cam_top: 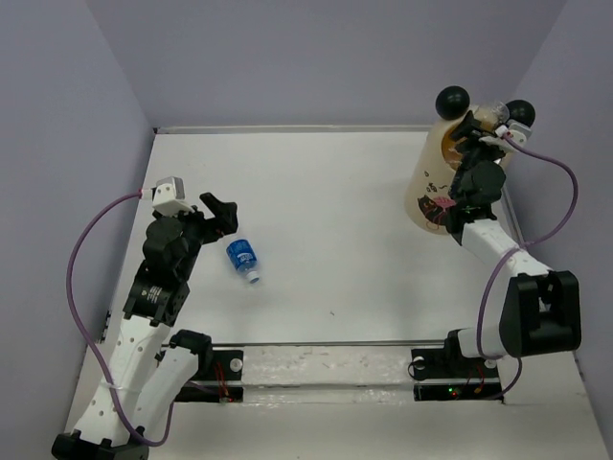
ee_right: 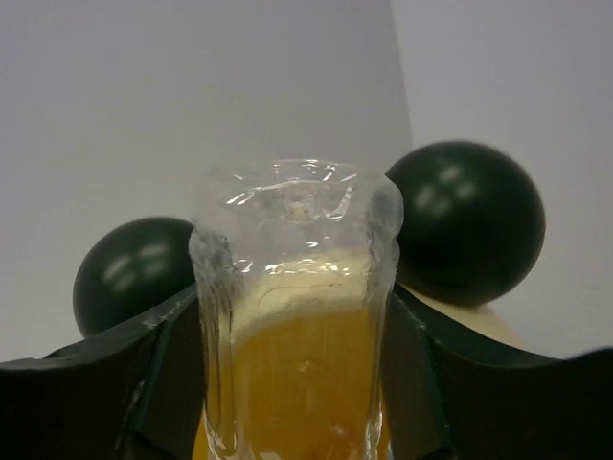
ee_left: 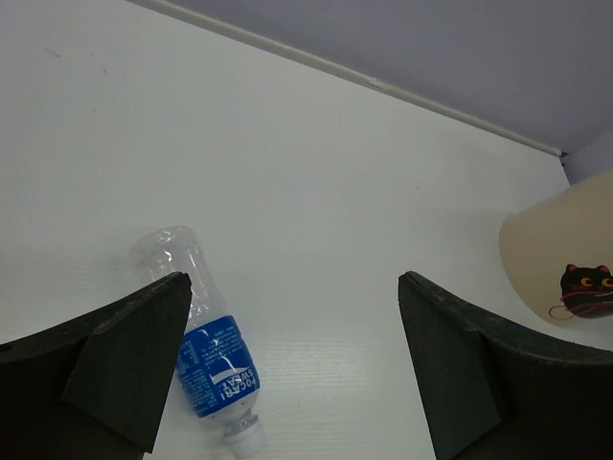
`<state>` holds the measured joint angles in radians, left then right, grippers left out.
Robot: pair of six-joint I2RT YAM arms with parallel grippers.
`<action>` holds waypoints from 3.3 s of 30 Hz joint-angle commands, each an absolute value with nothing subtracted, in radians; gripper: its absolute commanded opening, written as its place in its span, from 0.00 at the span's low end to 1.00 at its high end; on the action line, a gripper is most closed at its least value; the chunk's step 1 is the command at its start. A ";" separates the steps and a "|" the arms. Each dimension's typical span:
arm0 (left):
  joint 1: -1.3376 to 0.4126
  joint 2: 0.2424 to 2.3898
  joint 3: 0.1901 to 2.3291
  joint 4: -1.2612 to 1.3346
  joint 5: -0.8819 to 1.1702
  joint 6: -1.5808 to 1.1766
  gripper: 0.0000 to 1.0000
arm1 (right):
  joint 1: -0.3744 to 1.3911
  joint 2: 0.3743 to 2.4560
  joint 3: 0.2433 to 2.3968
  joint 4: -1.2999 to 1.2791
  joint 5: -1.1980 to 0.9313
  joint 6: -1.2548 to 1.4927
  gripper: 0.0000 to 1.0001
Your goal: Put the plastic bottles in the bin
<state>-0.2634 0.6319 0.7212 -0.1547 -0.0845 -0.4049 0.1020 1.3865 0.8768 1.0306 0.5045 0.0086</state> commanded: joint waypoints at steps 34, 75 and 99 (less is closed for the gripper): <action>-0.256 0.897 0.592 -0.206 -0.097 -0.670 0.99 | 0.095 1.066 1.026 -0.036 -0.351 0.399 0.02; -0.776 0.959 0.598 0.232 0.250 -0.538 0.55 | 0.571 1.359 0.903 0.419 -0.557 0.680 0.98; -0.853 0.859 0.865 0.042 0.055 -0.399 0.99 | 0.571 1.120 1.098 0.164 -0.229 0.548 0.16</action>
<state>-0.8566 0.9234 0.7799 0.1154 0.1490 -0.4618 0.5648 1.1805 0.9802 0.2298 -0.3969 0.6411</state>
